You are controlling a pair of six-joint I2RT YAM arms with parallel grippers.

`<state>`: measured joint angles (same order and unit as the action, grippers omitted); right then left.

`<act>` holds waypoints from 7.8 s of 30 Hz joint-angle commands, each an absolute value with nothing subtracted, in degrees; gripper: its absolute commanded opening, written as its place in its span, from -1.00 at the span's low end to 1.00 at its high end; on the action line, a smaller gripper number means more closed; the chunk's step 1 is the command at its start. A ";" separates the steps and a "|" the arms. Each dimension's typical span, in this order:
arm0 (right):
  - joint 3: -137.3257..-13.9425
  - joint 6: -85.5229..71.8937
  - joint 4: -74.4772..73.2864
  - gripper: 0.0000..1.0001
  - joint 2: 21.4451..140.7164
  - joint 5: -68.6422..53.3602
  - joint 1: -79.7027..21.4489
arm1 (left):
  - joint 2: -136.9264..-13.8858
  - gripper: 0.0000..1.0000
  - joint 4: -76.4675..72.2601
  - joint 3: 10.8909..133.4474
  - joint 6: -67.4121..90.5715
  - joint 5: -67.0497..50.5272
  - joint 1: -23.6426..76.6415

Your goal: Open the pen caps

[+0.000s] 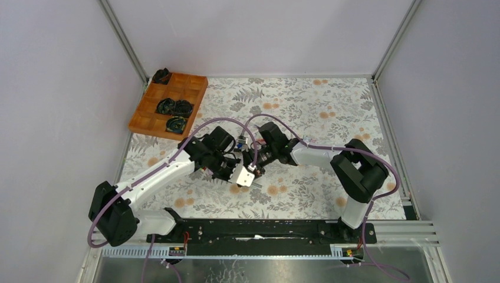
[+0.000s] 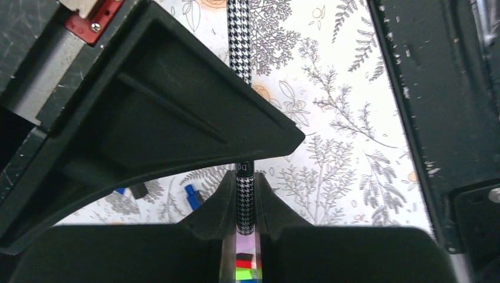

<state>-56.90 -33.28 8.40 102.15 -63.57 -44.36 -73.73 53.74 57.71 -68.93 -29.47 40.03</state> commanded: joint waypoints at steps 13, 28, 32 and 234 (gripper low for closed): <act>-49.74 -26.69 -3.01 -1.00 89.51 -59.67 -38.63 | -75.93 -1.00 46.64 55.40 -81.34 -14.65 21.13; -60.32 -24.90 -14.82 -1.00 92.16 5.24 -33.15 | -98.24 -0.96 35.41 64.25 -48.13 -16.95 11.69; -60.64 -26.19 -11.64 -1.00 95.47 12.84 -33.20 | -100.95 -0.85 34.15 64.11 -45.03 -15.44 11.68; -63.54 -25.62 -16.12 -1.00 98.53 5.67 -32.03 | -92.10 -0.84 36.16 58.35 -57.91 -21.75 13.10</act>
